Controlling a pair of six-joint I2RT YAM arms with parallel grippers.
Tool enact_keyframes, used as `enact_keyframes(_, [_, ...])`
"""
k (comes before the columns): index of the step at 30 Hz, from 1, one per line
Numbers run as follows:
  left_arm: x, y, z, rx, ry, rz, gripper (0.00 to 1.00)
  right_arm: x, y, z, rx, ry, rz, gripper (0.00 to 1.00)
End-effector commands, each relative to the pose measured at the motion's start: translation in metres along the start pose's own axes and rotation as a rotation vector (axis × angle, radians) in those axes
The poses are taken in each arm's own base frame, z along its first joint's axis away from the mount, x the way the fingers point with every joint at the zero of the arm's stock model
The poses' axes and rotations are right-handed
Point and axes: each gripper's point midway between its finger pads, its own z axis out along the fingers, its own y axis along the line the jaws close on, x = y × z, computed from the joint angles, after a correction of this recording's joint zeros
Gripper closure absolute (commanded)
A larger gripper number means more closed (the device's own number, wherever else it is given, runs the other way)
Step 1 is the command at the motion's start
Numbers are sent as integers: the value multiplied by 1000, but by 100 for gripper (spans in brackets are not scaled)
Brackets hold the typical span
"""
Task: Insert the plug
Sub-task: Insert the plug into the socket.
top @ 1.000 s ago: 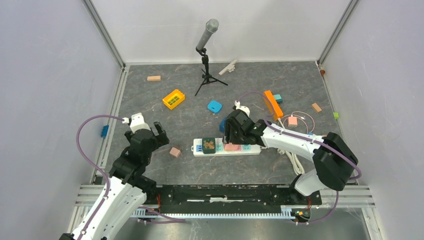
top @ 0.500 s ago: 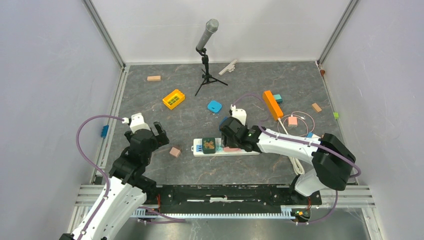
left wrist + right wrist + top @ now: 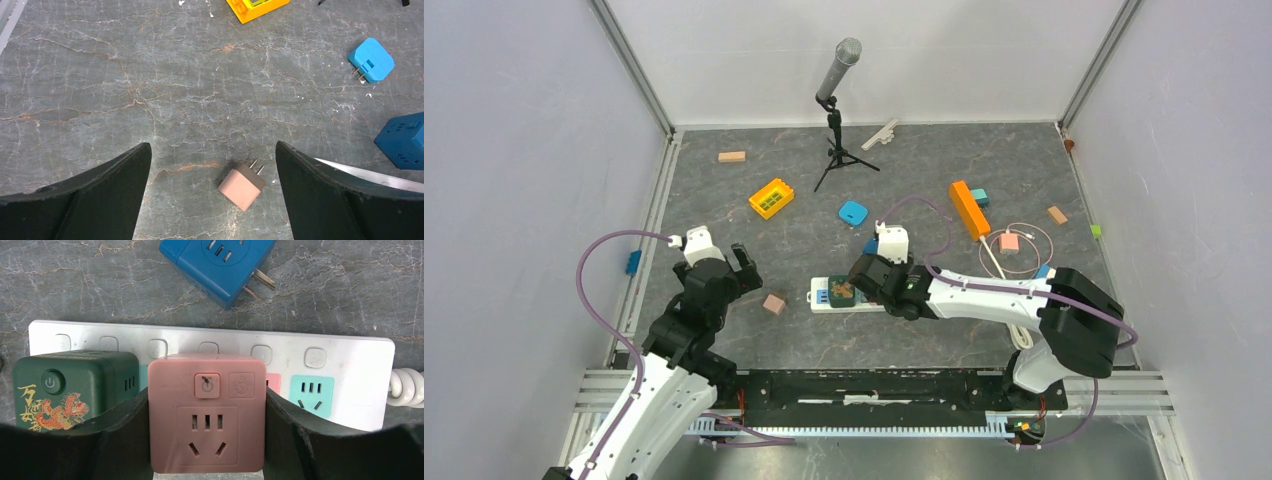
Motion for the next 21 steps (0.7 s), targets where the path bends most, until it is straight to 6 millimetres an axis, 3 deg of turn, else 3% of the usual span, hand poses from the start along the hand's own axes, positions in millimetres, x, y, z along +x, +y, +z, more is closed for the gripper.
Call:
enact_keyframes(1, [-5,0,1,-11,-29,-51,0,77,-78,0,233,232,-273,100])
enact_keyframes(16, [-2,-3,3,2,-16,-44,0,123,-91,1,235,385,-334,100])
enact_keyframes(21, [-2,-4,3,7,-11,-38,0,121,-85,1,231,378,-354,100])
